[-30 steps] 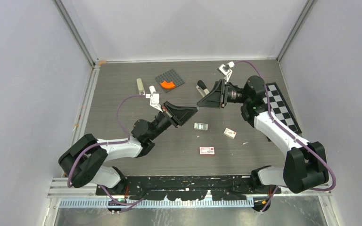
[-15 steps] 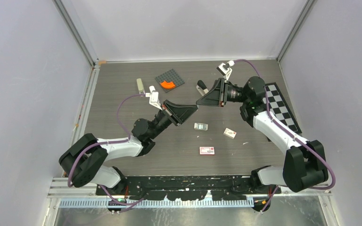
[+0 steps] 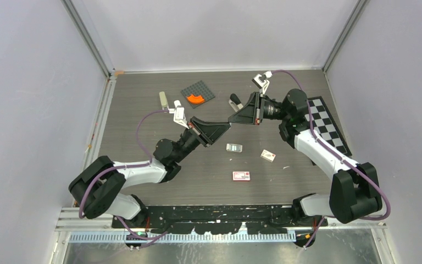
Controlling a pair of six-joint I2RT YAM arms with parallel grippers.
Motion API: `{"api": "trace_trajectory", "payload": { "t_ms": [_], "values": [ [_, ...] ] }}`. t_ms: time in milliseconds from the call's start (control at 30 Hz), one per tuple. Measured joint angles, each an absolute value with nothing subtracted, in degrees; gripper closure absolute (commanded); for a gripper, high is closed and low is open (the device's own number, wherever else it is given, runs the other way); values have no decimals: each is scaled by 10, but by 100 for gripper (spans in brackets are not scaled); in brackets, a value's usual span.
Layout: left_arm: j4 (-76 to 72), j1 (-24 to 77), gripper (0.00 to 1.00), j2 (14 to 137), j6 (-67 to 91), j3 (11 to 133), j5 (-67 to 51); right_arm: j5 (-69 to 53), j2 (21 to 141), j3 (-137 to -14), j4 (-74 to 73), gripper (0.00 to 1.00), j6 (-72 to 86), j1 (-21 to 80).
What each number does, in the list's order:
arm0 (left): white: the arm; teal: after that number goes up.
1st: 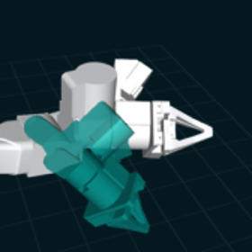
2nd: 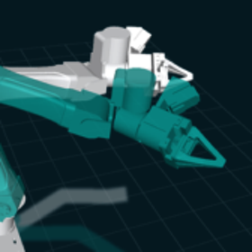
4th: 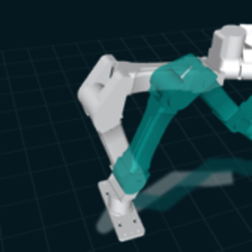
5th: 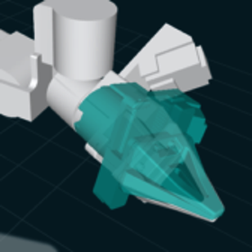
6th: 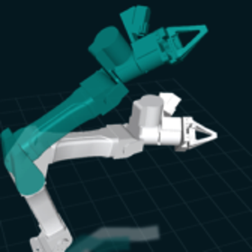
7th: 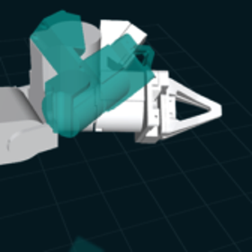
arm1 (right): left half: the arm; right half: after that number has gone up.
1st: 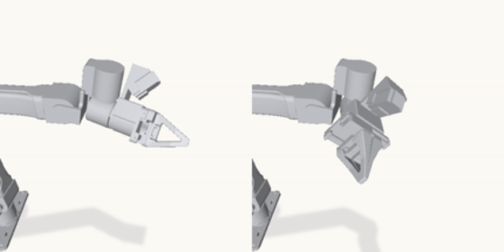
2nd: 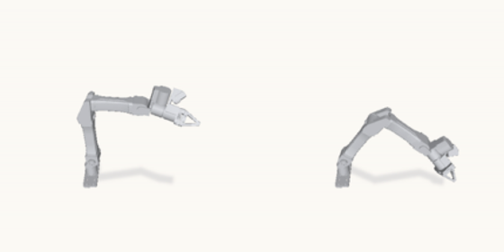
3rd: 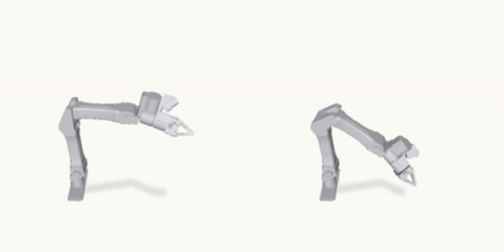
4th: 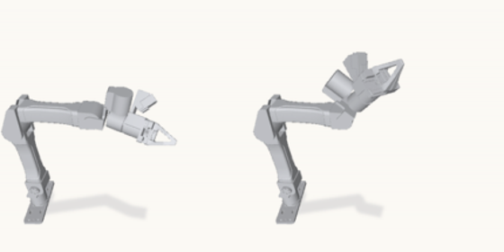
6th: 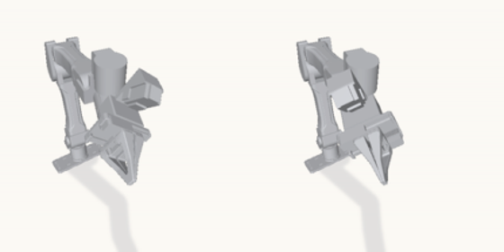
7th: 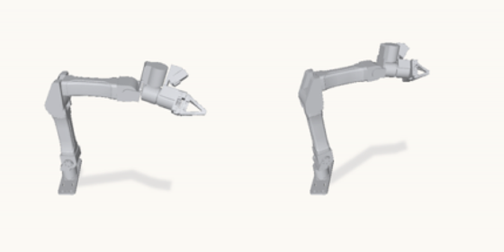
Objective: Unload the staples from the stapler
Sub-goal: Place the staple in the staple box.
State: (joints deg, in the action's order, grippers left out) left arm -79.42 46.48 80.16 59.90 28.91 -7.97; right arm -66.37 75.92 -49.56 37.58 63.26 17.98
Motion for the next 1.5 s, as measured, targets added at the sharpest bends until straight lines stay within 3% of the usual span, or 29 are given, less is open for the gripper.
{"api": "trace_trajectory", "payload": {
  "t_ms": [300, 500, 600, 767, 867, 1200, 1500],
  "values": [
    [-785, 465, 89, 802, 599, 289, -75, -656, 756, -496, 338, 70, 591, 182],
    [-784, 465, 87, 802, 599, 286, -73, -653, 753, -496, 326, 79, 575, 182],
    [-784, 465, 78, 802, 601, 286, -71, -650, 750, -496, 319, 80, 566, 183],
    [-786, 465, 55, 802, 609, 285, -72, -641, 744, -497, 286, 80, 537, 183],
    [-787, 465, 48, 802, 612, 283, -72, -634, 743, -502, 249, 80, 509, 183],
    [-790, 455, 39, 769, 599, 226, -65, -629, 737, -512, 126, 80, 412, 184],
    [-723, 414, 39, 731, 557, 157, -74, -604, 732, -531, 7, 80, 299, 184]
  ]
}}
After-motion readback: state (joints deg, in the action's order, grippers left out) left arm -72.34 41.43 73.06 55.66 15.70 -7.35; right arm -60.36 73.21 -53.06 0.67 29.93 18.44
